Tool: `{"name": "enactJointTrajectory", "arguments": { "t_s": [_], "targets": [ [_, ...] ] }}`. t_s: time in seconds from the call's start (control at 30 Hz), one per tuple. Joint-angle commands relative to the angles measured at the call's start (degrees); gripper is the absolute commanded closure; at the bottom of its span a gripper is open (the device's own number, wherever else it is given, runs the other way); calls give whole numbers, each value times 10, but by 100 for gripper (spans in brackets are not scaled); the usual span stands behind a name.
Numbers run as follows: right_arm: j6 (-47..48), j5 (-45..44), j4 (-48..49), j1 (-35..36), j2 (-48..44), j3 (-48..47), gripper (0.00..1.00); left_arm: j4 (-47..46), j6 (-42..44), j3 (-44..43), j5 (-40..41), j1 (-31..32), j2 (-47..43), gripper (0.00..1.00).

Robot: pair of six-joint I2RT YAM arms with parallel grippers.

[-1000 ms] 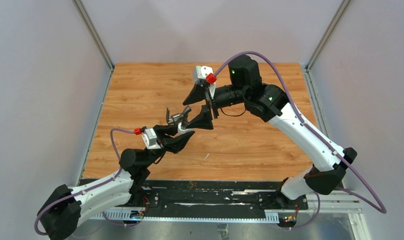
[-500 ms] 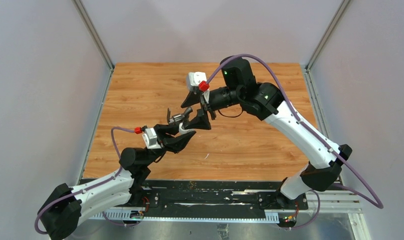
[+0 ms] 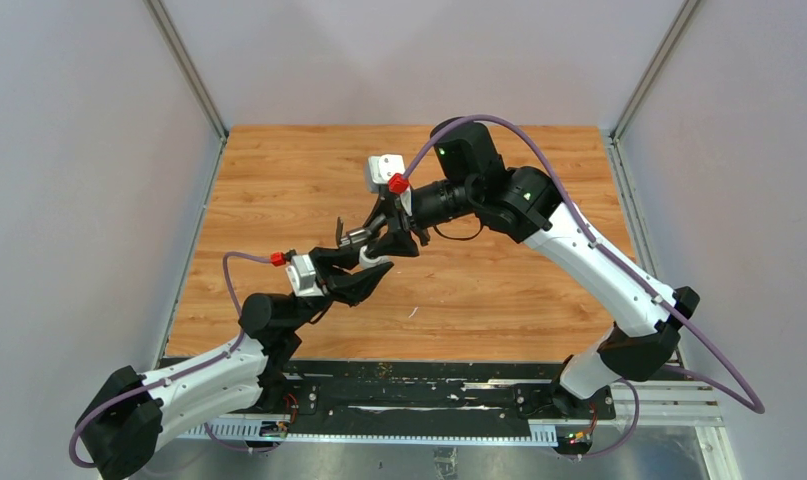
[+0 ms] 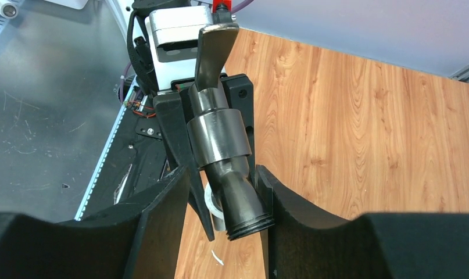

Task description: Install the water faucets

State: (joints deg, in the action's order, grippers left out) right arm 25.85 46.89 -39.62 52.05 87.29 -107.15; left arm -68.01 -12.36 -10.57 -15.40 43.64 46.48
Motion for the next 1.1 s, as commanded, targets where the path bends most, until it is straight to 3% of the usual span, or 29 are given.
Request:
{"name": "enactJointTrajectory", "arguments": {
  "t_s": [0.0, 0.2, 0.3, 0.37, 0.53, 0.77, 1.07],
  "targets": [
    [12, -4, -18, 11, 2, -16, 52, -14, 8, -24, -5, 1, 1, 100],
    [12, -9, -20, 12, -2, -12, 83, -13, 11, -27, -2, 1, 1, 100],
    [12, -13, -18, 13, -6, -6, 90, -13, 16, -29, 6, 1, 0, 100],
    [6, -18, -15, 13, -6, -2, 99, -12, 24, -31, 17, 1, -3, 100],
    [-39, -77, 26, 16, -16, 29, 100, -9, 48, -36, 57, 1, -7, 100],
    [-104, -268, 120, 34, -39, 95, 100, 95, 100, -71, 182, 1, -20, 100],
    [-229, -493, 173, 61, -38, 141, 100, 80, 184, -81, 236, 1, -13, 100]
  ]
}}
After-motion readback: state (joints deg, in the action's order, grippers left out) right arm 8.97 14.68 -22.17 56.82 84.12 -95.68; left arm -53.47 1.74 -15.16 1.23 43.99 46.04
